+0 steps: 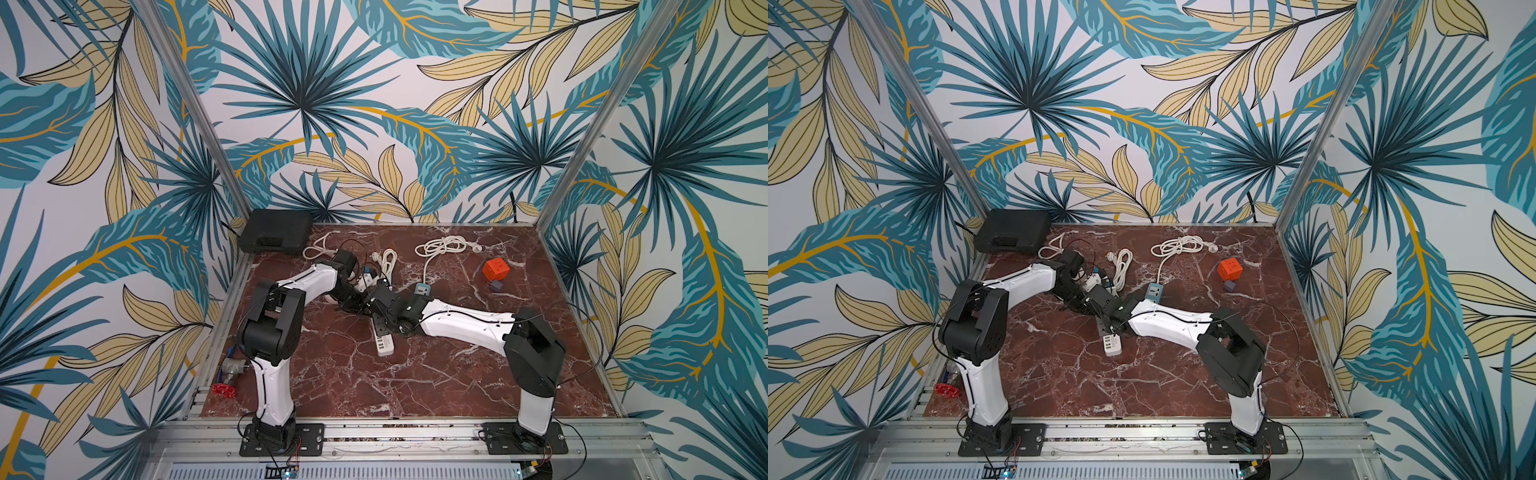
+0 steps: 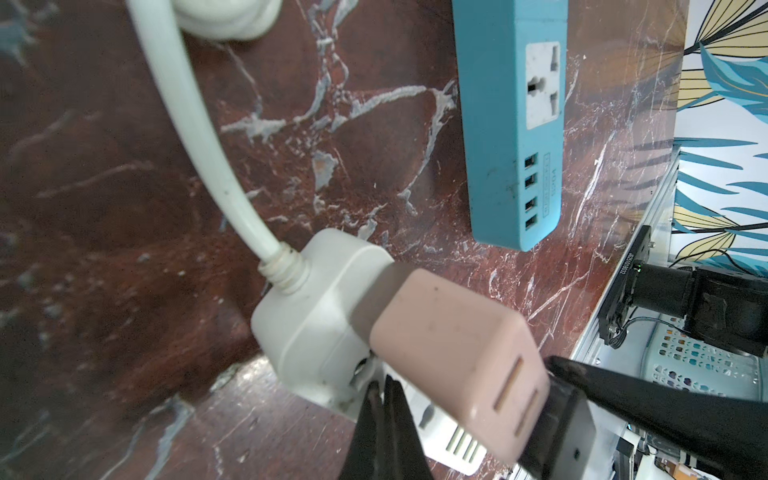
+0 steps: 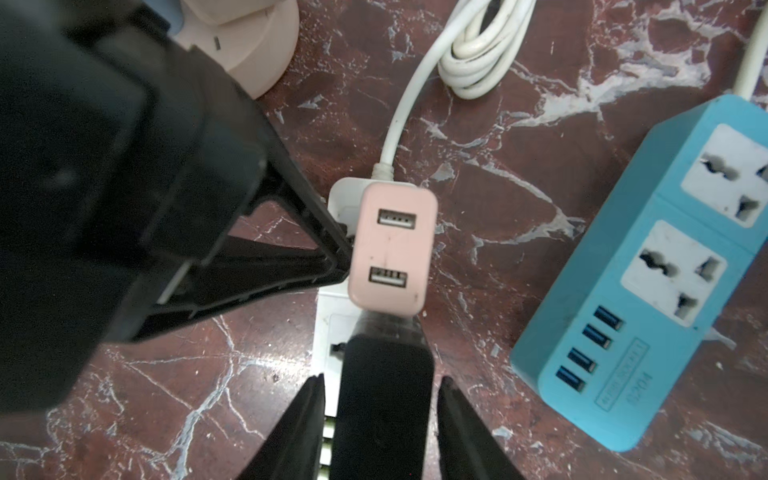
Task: Pull the plug off the socket
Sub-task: Remove the plug from the socket.
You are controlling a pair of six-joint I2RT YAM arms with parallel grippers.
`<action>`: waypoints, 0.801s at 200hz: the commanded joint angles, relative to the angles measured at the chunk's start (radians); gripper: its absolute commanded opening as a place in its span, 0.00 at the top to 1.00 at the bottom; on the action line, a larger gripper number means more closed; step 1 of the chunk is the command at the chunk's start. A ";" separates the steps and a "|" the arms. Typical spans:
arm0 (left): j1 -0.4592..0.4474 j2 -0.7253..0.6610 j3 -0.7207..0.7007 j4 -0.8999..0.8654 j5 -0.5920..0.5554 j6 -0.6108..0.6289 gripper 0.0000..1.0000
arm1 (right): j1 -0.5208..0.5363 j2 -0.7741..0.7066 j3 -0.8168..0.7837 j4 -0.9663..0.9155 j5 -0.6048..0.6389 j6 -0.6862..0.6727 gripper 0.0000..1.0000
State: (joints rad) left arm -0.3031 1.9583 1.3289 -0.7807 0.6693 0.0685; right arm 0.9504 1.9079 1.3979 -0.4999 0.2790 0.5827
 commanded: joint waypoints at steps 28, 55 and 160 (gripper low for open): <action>0.009 0.020 -0.020 0.013 0.008 -0.004 1.00 | 0.016 0.039 0.015 0.006 0.016 0.008 0.59; 0.010 0.022 -0.020 0.014 0.011 -0.005 1.00 | 0.029 0.028 0.015 0.003 0.051 0.010 0.64; 0.012 0.029 -0.013 0.009 0.014 -0.003 1.00 | 0.054 -0.006 0.018 -0.003 0.127 0.022 0.78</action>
State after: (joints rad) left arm -0.2974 1.9636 1.3289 -0.7784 0.6865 0.0589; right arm 0.9890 1.9358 1.3998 -0.5079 0.3660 0.5949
